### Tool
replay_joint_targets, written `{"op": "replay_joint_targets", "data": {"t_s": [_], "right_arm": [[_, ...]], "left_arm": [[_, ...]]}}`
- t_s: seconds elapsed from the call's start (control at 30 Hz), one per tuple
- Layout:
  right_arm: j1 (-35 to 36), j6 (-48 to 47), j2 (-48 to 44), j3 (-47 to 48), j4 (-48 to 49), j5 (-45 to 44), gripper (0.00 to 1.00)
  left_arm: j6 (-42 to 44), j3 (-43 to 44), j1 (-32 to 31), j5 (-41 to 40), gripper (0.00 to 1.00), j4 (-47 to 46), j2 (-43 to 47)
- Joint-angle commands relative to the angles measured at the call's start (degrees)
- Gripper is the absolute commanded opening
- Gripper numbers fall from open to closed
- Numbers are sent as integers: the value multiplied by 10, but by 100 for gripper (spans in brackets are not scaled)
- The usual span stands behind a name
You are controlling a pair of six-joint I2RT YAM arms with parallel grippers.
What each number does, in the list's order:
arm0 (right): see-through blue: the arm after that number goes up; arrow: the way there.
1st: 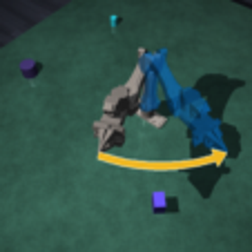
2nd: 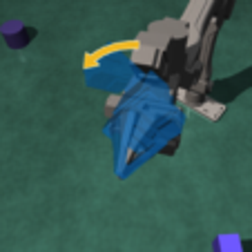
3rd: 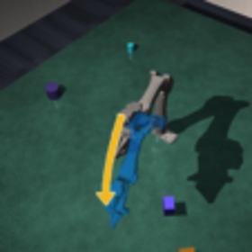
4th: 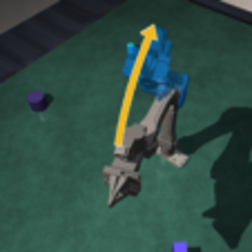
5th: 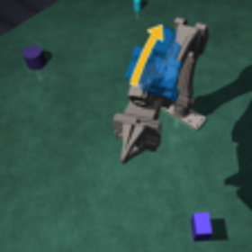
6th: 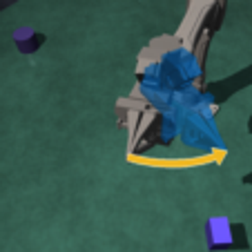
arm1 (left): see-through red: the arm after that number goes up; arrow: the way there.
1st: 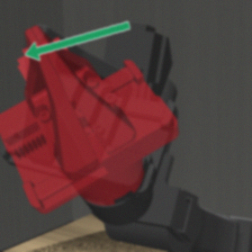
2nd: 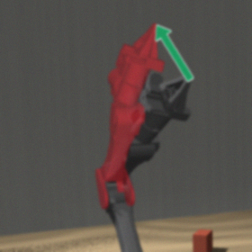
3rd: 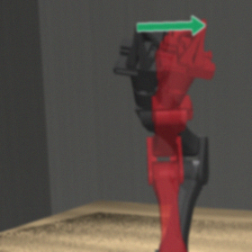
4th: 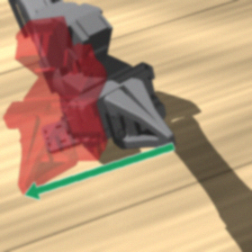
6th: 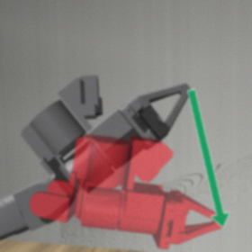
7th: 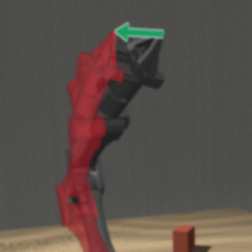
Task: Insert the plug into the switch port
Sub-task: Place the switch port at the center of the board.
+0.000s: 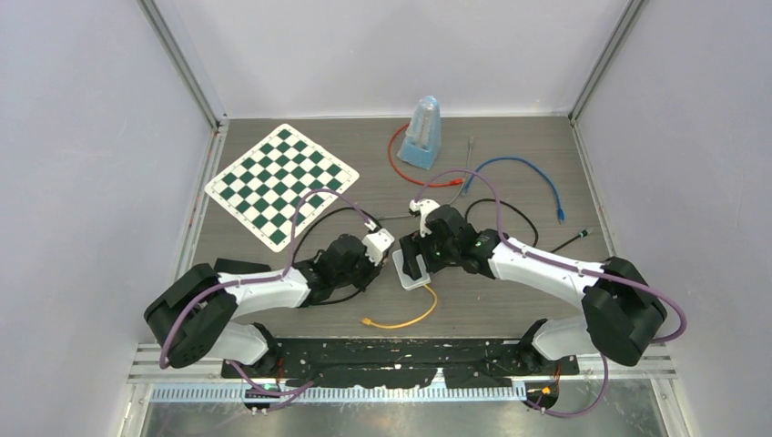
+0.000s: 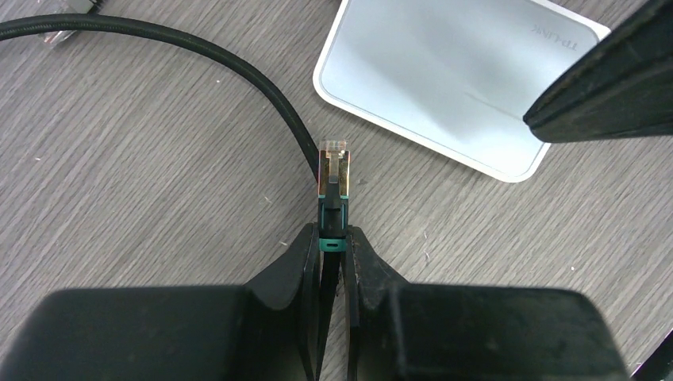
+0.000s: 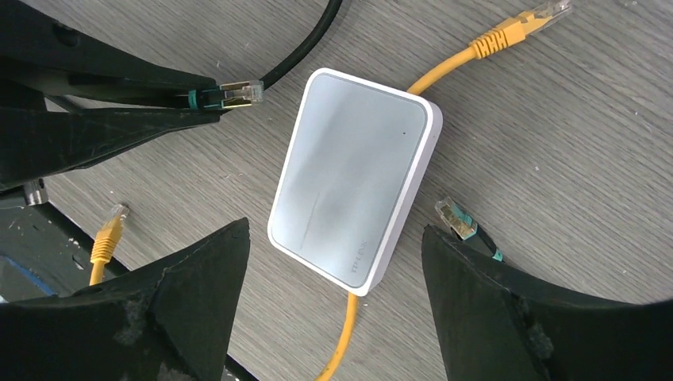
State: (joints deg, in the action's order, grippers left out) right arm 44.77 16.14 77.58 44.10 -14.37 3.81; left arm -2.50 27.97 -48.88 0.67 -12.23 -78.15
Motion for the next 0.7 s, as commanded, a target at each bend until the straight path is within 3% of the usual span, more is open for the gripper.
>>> {"op": "replay_joint_targets", "data": {"t_s": [0.0, 0.2, 0.37, 0.67], "right_arm": [[-31, -26, -15, 11, 13, 40, 84], [-112, -43, 31, 21, 49, 159, 63], [-116, -50, 85, 40, 58, 205, 61], [-127, -90, 160, 83, 49, 190, 57]], "left_arm": [[4, 16, -10, -1, 0, -35, -10], [12, 22, -12, -37, 0, -52, -45], [15, 22, -12, -44, 0, -59, -57], [23, 29, -12, -32, 0, -59, -71]]}}
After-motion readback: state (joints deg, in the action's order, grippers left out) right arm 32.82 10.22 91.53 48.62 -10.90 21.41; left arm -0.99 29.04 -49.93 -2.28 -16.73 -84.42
